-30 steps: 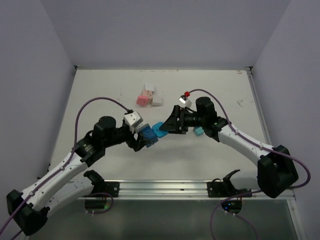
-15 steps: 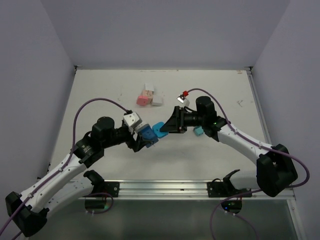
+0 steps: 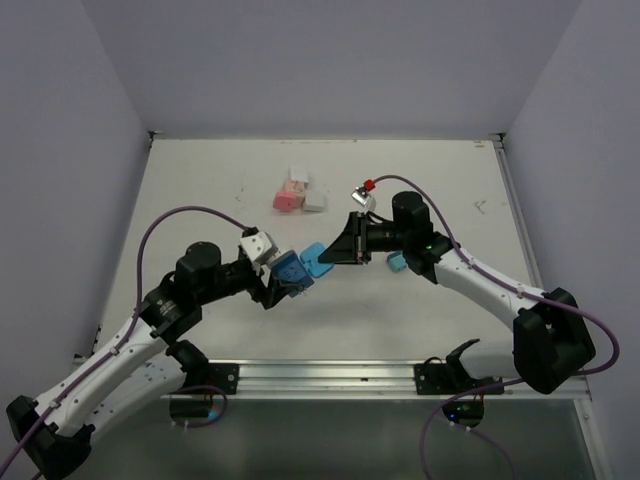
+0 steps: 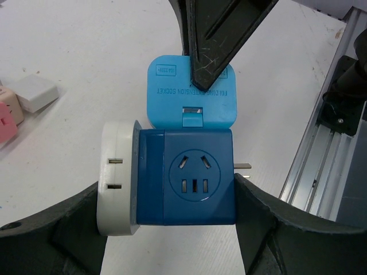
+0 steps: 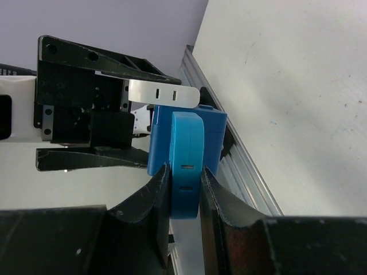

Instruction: Pull the plug off the socket

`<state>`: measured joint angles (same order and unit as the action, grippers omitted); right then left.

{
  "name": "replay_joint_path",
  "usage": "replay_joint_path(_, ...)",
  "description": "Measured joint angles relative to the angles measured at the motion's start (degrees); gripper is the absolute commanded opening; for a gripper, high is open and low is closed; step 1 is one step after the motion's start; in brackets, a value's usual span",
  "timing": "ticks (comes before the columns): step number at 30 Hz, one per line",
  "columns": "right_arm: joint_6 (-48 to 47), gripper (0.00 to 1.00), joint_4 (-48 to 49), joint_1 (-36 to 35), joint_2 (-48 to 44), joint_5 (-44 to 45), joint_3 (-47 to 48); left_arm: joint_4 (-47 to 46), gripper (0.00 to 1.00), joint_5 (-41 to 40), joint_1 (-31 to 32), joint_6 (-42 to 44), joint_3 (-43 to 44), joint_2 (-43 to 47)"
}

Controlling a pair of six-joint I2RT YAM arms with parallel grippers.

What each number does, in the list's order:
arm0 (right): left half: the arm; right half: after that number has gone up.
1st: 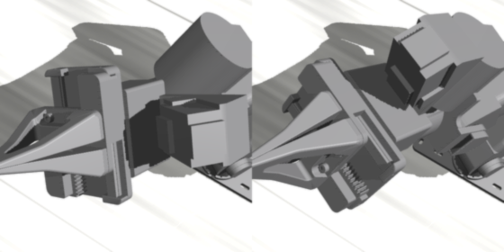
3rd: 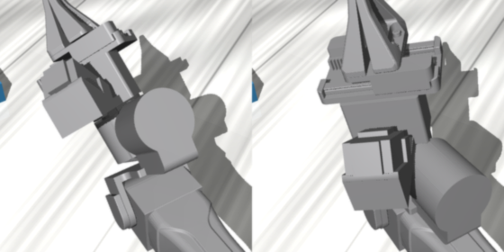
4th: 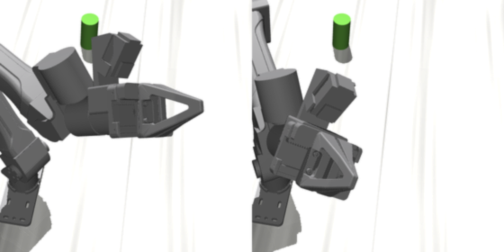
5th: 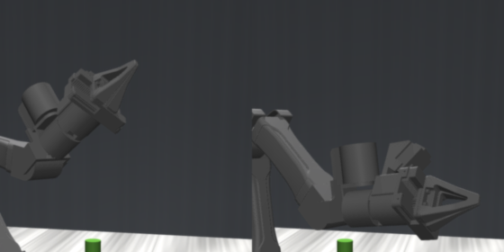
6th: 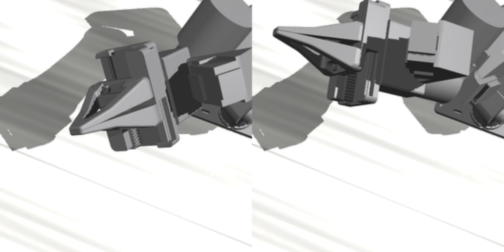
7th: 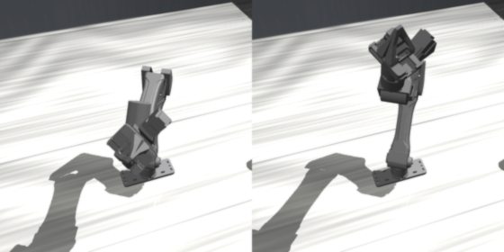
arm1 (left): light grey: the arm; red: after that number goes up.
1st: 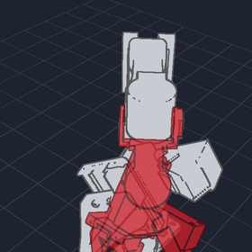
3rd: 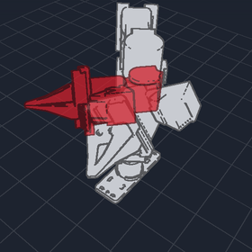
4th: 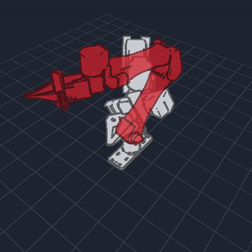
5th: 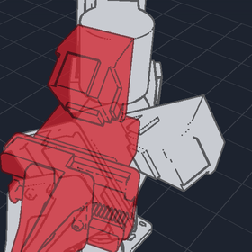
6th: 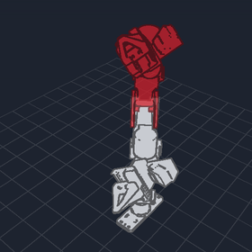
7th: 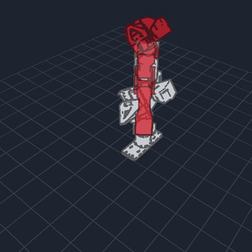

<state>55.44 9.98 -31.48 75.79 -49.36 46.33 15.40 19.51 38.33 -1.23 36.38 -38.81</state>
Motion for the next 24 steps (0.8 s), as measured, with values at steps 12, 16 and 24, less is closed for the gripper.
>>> replay_joint_path(12, 3.96, 0.00, 3.52, 2.73, -0.28, -5.55, -2.67, -3.10, 0.50, -0.68, 0.83, -0.02, -2.19, 2.45)
replay_joint_path(16, 3.37, 0.00, 2.60, 7.30, -1.86, -7.21, -3.08, -2.93, 0.49, -2.38, 0.72, -0.02, -2.51, 2.86)
replay_joint_path(24, 0.83, 0.00, -1.77, 21.73, -3.43, -8.72, -5.31, -1.97, 0.48, -6.75, -0.04, -0.02, -2.51, 2.93)
